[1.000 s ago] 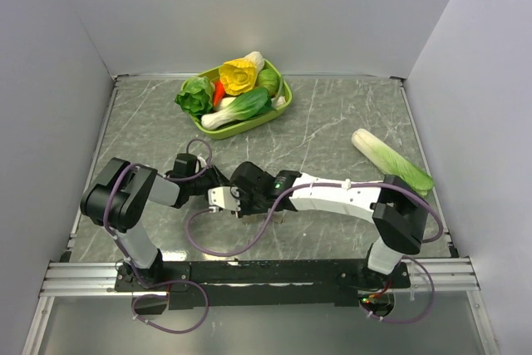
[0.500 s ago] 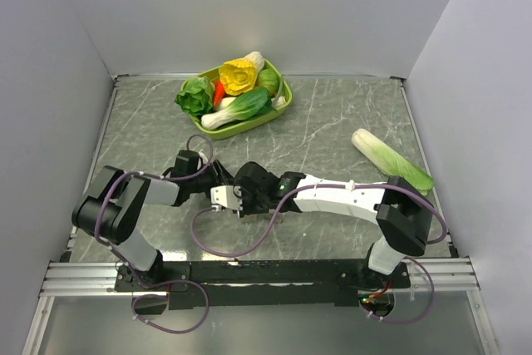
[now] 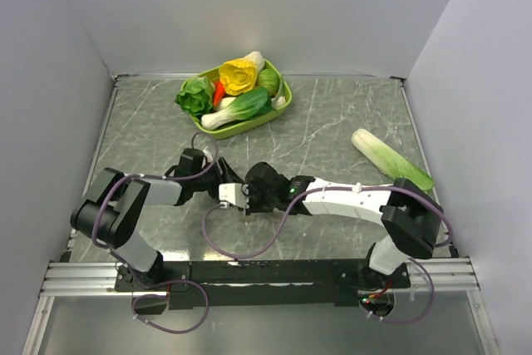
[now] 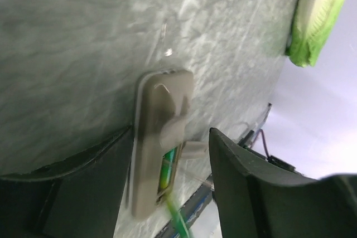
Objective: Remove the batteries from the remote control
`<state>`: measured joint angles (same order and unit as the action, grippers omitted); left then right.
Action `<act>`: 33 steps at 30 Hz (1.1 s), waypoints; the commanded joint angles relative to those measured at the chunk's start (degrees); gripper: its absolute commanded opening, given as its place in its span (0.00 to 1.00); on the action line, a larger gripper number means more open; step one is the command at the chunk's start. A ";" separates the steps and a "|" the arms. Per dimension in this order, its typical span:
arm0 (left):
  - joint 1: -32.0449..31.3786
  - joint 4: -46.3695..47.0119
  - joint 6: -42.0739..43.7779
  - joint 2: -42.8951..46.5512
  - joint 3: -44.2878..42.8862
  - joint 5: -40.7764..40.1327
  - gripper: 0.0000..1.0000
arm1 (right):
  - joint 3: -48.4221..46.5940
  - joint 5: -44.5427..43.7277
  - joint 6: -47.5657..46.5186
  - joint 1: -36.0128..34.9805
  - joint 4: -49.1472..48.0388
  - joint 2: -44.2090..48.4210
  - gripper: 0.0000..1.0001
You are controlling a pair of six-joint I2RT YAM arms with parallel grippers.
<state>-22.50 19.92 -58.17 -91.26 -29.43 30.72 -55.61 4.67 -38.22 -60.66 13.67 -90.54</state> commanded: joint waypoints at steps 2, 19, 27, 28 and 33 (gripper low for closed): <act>-2.19 -0.33 0.34 -4.45 0.60 -0.75 0.63 | 5.16 -2.56 0.69 2.74 -8.74 -1.48 0.00; -1.41 -13.66 2.45 2.04 -6.07 -8.83 0.63 | 2.27 -2.47 1.48 2.83 -7.52 2.56 0.00; 0.96 -22.73 4.38 9.26 -10.12 -14.02 0.67 | -0.11 -1.06 0.07 2.92 -5.94 3.44 0.00; 1.23 -23.08 4.64 10.22 -10.21 -14.37 0.67 | -0.37 -1.15 0.07 2.92 -5.68 3.44 0.00; 1.58 -24.93 5.26 10.49 -10.56 -15.17 0.67 | -1.60 -2.03 -0.11 2.83 -4.45 3.35 0.00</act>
<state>-21.15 -1.85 -54.63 -81.73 -38.41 17.52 -54.04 2.31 -37.63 -58.06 8.60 -89.82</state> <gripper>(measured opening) 0.676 0.219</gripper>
